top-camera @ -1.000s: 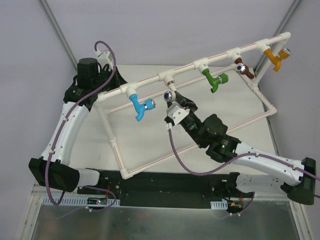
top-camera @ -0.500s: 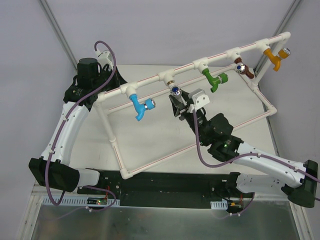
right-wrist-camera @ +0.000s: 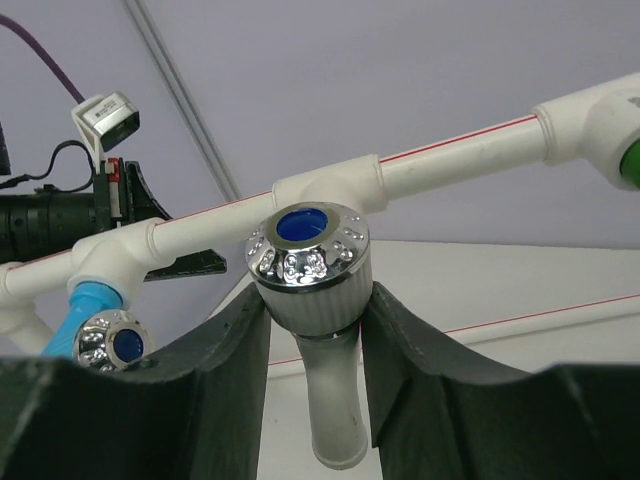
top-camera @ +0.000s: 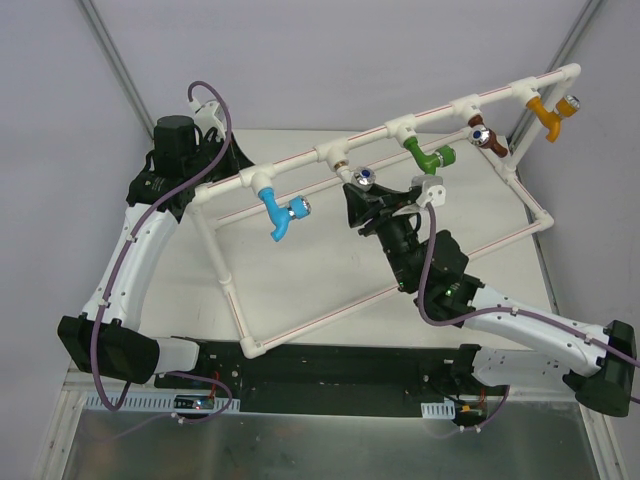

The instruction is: Install the water faucets

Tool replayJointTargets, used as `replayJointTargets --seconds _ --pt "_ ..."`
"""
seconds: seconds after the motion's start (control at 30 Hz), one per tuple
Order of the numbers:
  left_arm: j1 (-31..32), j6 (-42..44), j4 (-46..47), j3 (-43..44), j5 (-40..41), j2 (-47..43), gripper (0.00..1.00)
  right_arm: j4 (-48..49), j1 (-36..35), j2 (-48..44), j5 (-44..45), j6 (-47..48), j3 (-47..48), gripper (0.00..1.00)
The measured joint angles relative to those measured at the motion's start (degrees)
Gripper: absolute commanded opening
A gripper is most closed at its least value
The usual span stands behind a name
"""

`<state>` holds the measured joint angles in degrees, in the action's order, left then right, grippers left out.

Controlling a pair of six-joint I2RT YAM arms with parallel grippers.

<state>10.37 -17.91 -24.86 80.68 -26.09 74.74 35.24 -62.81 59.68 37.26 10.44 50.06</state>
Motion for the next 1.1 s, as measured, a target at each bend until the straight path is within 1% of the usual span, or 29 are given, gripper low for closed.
replayJointTargets --seconds 0.23,0.5,1.1 --pt "0.00 0.00 0.04 0.00 -0.02 0.02 0.00 0.46 0.00 -0.24 4.42 -12.31 -0.61 0.00" --pt "0.00 -0.02 -0.13 -0.17 -0.52 0.02 0.00 -1.29 0.61 -1.70 6.58 -27.71 -1.88 0.00" --pt "-0.37 -0.02 -2.58 -1.68 -0.59 1.14 0.00 -13.73 1.84 -5.73 8.90 -62.60 -2.29 0.00"
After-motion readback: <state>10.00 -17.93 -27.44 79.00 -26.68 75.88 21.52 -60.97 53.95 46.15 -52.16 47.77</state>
